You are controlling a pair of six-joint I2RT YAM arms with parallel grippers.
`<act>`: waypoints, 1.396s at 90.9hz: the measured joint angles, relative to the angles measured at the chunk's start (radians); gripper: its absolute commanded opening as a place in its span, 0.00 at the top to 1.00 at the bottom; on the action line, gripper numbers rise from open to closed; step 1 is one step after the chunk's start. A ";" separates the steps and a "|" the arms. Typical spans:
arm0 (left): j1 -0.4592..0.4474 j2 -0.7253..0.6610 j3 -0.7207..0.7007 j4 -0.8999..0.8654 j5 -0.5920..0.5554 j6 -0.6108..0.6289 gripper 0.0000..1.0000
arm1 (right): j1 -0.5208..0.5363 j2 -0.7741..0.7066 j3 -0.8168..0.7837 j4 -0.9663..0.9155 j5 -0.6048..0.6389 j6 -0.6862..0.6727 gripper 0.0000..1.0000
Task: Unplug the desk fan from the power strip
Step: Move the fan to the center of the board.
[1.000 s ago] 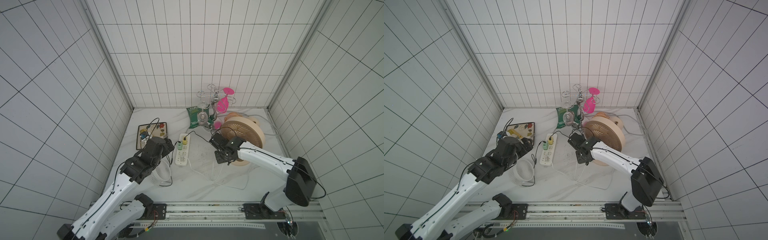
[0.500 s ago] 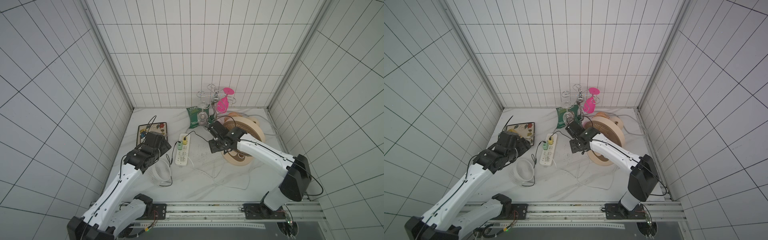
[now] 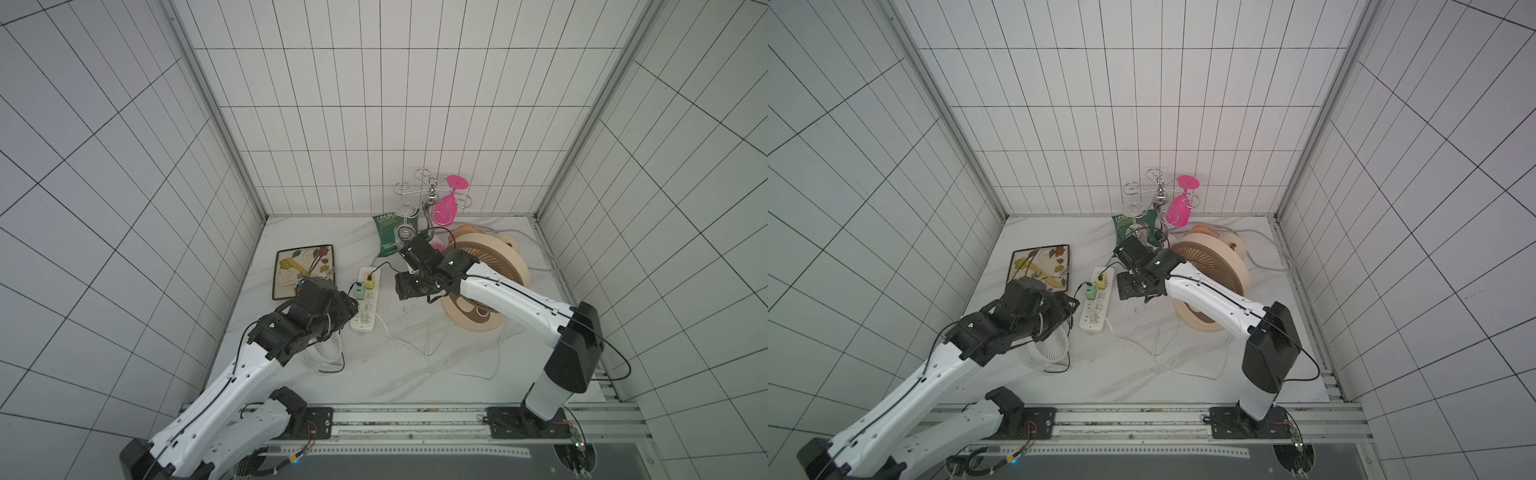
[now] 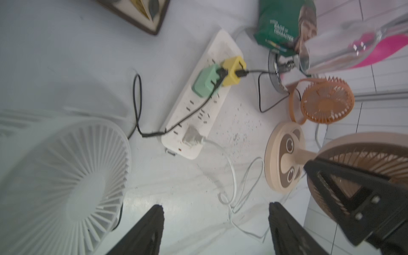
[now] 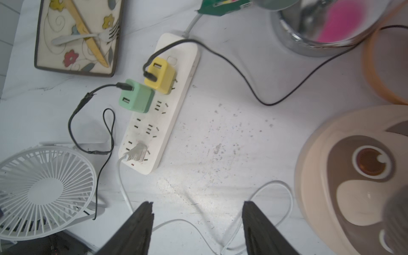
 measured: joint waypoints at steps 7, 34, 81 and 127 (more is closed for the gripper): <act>-0.135 0.006 -0.045 0.012 -0.042 -0.102 0.21 | -0.044 -0.085 -0.043 -0.010 0.029 0.008 0.32; -0.307 0.070 -0.209 0.163 -0.122 -0.328 0.19 | -0.077 -0.245 -0.124 -0.014 0.066 0.013 0.32; -0.320 0.092 -0.355 0.262 -0.310 -0.439 0.14 | -0.080 -0.324 -0.156 -0.013 0.034 -0.035 0.32; 0.271 -0.210 -0.499 0.206 -0.233 -0.119 0.13 | -0.071 -0.305 -0.161 -0.006 -0.033 -0.048 0.32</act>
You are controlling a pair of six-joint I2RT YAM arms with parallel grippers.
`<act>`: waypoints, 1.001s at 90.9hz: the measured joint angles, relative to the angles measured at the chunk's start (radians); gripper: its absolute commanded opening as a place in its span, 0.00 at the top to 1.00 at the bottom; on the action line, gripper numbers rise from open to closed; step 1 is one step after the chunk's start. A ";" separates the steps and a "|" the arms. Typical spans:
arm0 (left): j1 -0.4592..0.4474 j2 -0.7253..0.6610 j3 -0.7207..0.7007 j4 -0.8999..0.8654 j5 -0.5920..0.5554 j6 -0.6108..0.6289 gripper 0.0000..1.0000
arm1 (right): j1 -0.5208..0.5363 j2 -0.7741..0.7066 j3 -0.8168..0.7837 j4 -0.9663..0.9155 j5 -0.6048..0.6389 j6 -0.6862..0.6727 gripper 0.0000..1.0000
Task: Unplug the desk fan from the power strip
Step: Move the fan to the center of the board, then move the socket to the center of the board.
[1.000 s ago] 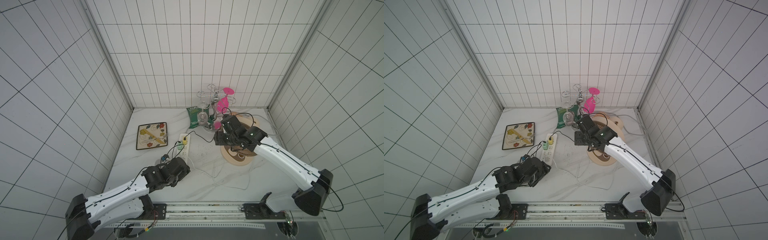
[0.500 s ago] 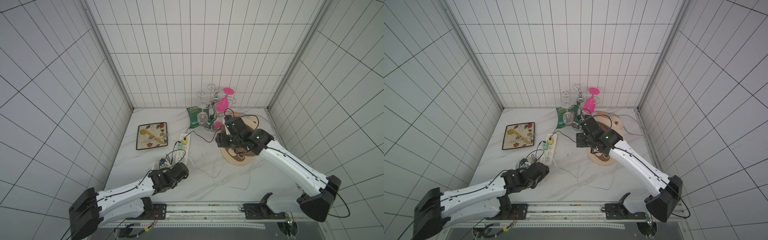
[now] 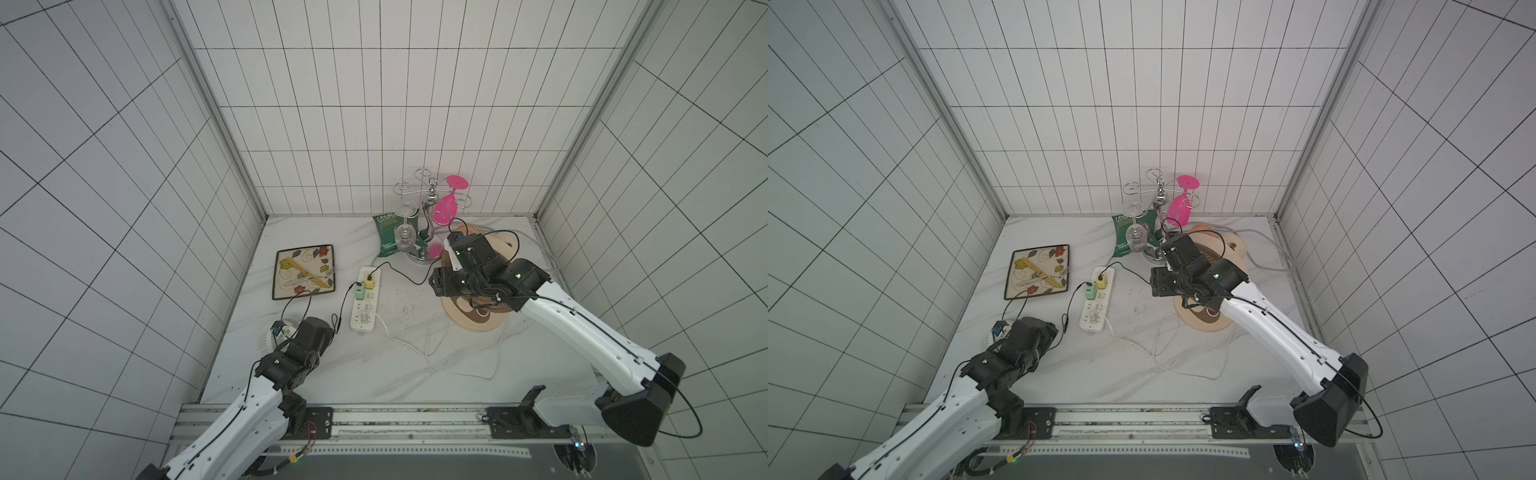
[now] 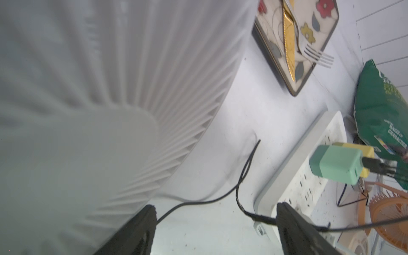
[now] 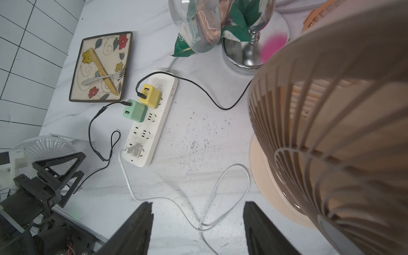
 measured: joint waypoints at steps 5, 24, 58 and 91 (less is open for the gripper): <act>0.072 0.018 0.006 0.008 0.045 0.058 0.13 | 0.015 0.043 0.014 -0.002 -0.003 -0.001 0.32; 0.140 0.097 0.087 0.028 0.165 0.202 0.13 | 0.119 0.263 0.155 -0.005 -0.015 0.001 0.26; 0.140 -0.039 0.218 -0.053 0.261 0.153 0.20 | 0.202 0.691 0.485 -0.024 -0.051 0.085 0.22; 0.140 -0.043 0.329 -0.208 0.254 0.127 0.26 | 0.218 0.858 0.602 -0.076 -0.055 0.224 0.42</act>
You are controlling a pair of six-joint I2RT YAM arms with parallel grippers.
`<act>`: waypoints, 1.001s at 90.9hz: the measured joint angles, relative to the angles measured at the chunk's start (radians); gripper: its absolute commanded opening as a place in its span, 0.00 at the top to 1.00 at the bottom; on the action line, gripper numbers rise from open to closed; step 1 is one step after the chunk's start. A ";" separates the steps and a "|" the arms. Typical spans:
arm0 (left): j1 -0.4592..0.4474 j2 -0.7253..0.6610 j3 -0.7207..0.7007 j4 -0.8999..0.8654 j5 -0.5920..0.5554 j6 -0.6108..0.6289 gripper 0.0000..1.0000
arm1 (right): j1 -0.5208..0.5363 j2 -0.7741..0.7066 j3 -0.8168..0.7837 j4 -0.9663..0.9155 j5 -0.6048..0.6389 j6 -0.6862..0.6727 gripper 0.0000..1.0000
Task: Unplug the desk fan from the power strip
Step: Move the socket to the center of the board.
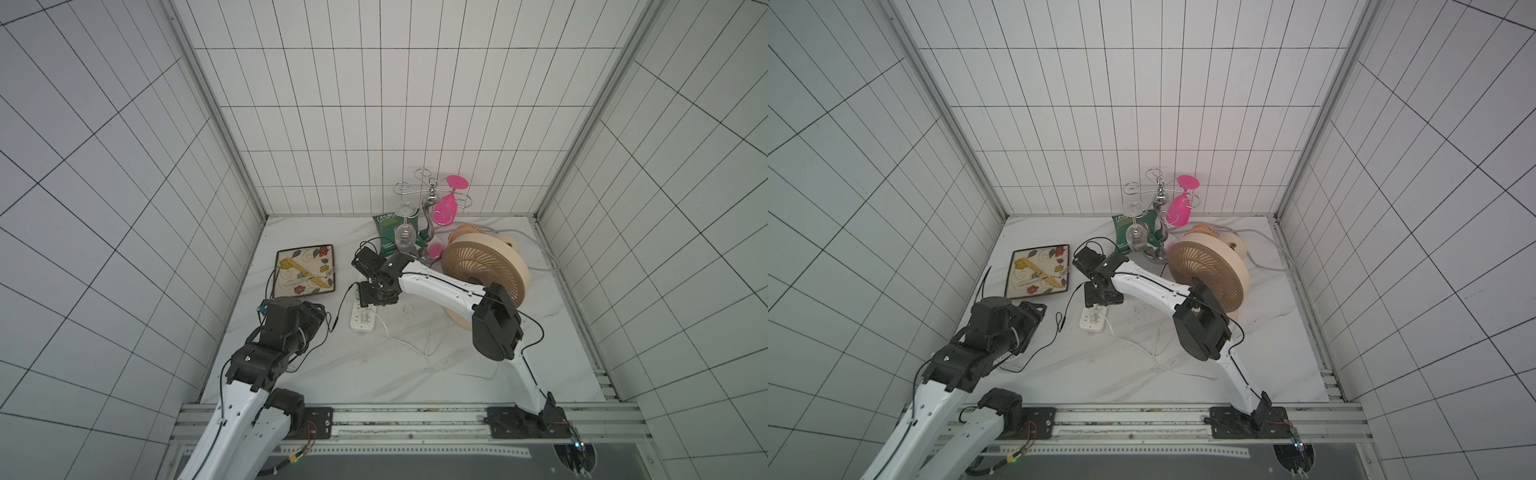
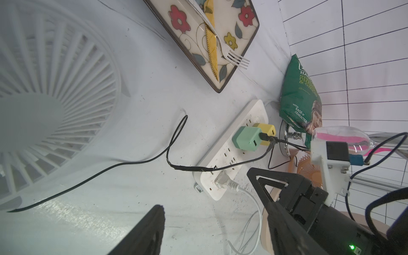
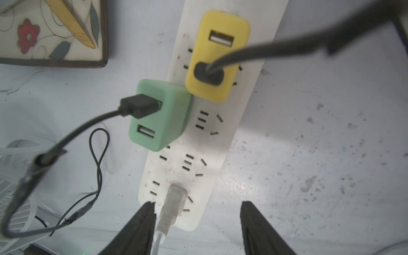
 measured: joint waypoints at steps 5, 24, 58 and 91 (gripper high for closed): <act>0.000 0.005 0.008 -0.011 -0.001 0.000 0.27 | 0.005 0.004 0.000 -0.003 0.000 0.017 0.44; 0.000 0.026 0.042 -0.041 -0.006 0.006 0.27 | 0.031 0.019 0.001 0.000 -0.021 0.048 0.42; 0.006 0.035 0.086 -0.077 -0.021 0.031 0.30 | 0.062 0.041 0.005 0.006 -0.051 0.066 0.68; 0.006 0.040 0.085 -0.095 0.042 0.046 0.31 | 0.077 0.022 -0.019 -0.008 -0.028 0.074 0.92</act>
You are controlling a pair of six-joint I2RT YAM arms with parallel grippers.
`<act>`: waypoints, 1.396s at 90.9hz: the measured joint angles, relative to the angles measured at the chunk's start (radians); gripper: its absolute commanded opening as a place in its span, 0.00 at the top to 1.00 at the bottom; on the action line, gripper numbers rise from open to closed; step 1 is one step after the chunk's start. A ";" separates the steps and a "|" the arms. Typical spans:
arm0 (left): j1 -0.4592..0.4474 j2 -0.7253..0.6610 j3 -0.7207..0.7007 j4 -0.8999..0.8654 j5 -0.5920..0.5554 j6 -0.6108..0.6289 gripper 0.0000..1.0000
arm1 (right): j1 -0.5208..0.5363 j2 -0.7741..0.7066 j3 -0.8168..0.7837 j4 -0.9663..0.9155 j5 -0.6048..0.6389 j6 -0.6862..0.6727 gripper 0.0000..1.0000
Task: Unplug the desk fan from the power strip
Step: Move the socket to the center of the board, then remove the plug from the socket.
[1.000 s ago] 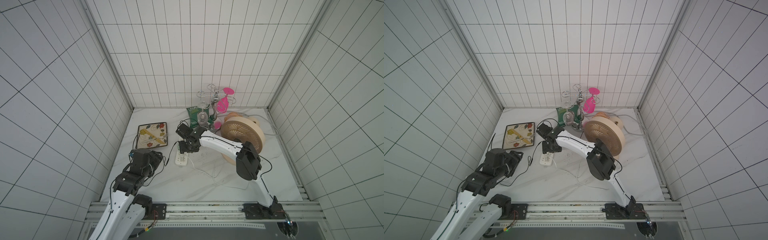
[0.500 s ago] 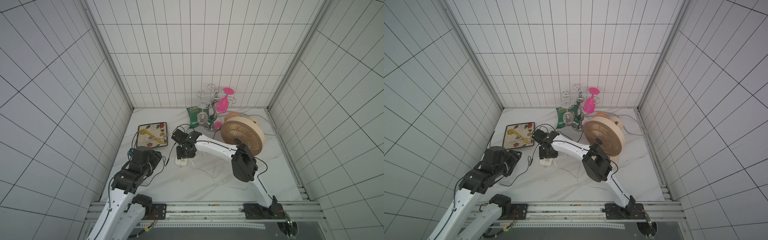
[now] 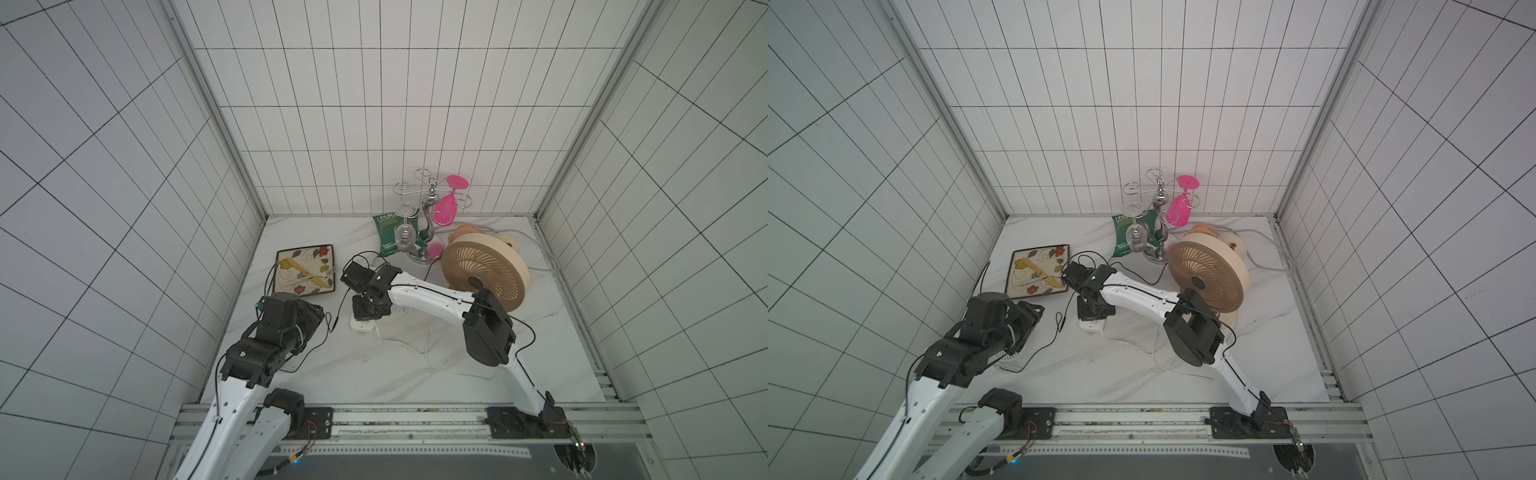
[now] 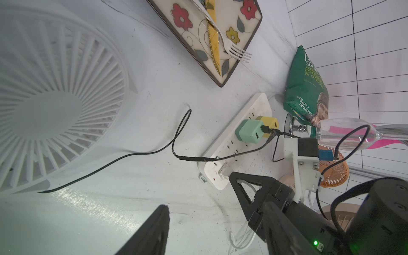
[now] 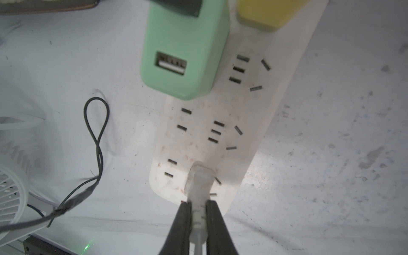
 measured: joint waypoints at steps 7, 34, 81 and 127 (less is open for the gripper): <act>0.000 0.014 -0.011 0.015 0.040 0.007 0.32 | 0.005 -0.024 -0.038 0.010 0.007 0.000 0.94; -0.044 0.035 -0.110 0.105 0.145 0.014 0.40 | 0.033 -0.169 -0.254 0.013 0.035 -0.014 1.00; -0.341 0.223 -0.306 0.453 0.176 -0.089 0.54 | 0.045 -0.302 -0.447 0.063 0.051 -0.056 1.00; -0.307 0.551 -0.336 0.785 0.315 0.007 0.54 | 0.050 -0.302 -0.448 0.066 0.060 -0.063 1.00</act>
